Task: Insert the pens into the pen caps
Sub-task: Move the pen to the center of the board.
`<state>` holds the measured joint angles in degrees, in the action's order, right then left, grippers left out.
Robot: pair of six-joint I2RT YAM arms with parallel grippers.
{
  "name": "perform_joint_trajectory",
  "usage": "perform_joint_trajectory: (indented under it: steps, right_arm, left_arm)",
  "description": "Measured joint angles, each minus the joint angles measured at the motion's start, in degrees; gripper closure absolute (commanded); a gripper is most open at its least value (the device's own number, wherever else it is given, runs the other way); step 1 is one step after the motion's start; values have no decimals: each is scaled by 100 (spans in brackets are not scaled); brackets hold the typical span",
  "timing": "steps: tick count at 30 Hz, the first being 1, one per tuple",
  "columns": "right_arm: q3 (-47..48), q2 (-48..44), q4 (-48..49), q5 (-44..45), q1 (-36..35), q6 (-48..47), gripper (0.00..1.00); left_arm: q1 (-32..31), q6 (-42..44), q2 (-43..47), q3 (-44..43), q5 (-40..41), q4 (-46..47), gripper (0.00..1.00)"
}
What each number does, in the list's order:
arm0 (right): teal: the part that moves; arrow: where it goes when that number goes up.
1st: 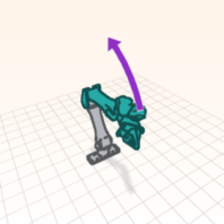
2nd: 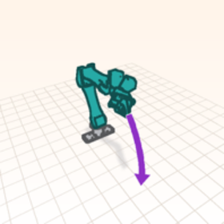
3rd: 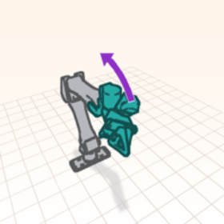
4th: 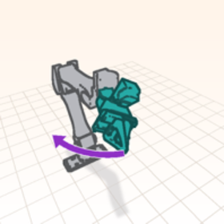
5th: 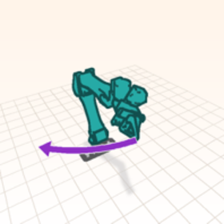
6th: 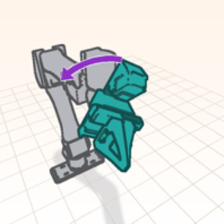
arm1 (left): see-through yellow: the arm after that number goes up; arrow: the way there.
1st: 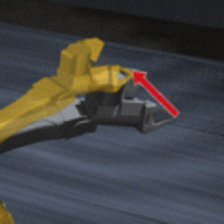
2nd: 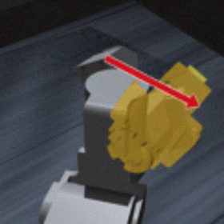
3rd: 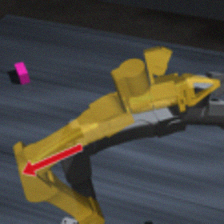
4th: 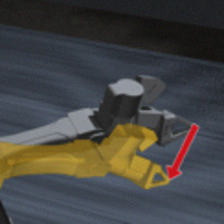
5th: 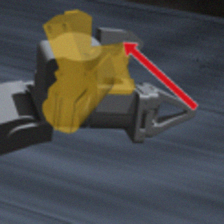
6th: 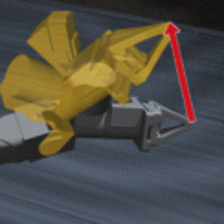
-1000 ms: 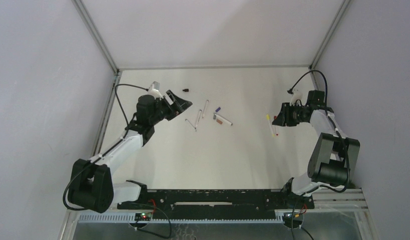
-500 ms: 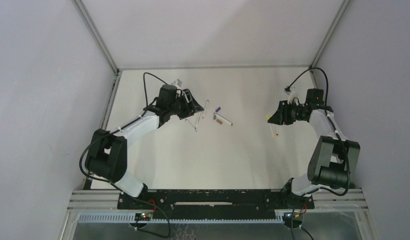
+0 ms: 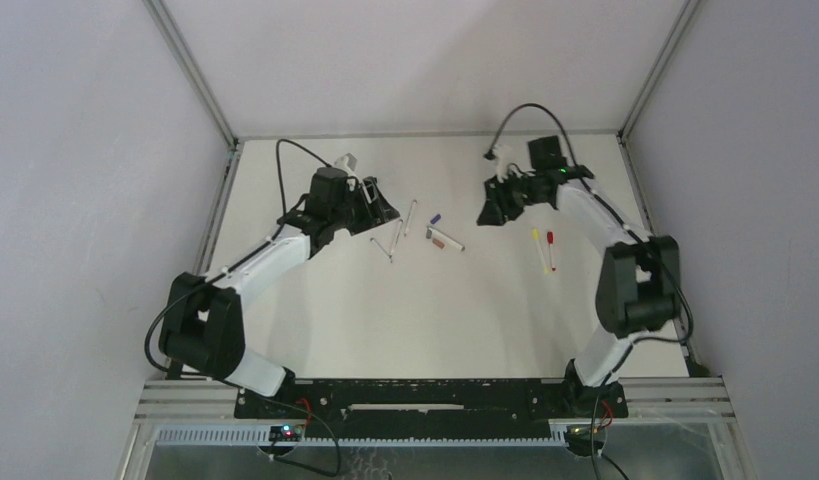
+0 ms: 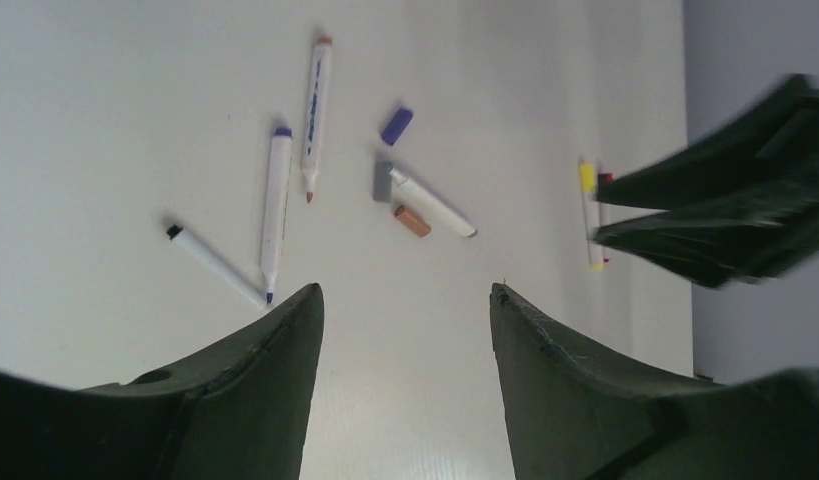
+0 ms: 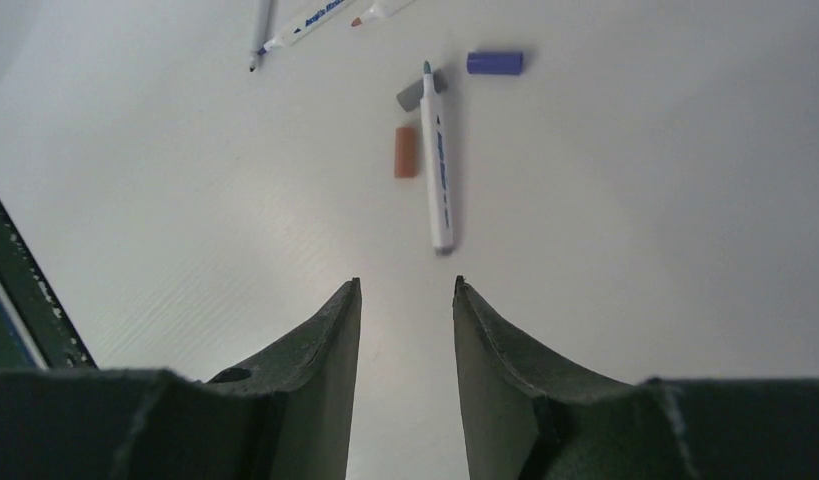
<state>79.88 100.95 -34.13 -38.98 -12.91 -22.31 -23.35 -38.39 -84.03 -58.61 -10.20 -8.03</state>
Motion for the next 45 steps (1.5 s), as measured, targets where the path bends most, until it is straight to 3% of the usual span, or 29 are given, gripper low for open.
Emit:
perform_joint_trajectory:
  steps: [8, 14, 30, 45]
  right_arm:
    - [1187, 1443, -282, 970, -892, 118, 53]
    - [1563, 1996, -411, 1519, -1172, 205, 58]
    - [1617, 2321, -514, 2013, -1296, 221, 66]
    - [1502, 2273, -494, 2260, -1316, 212, 89]
  left_arm:
    - [2, 140, 1029, 315, 363, 20, 33]
    - [2, 133, 1283, 658, 501, 17, 33]
    - [2, 131, 1311, 756, 538, 22, 33]
    - [2, 131, 1119, 754, 498, 68, 33]
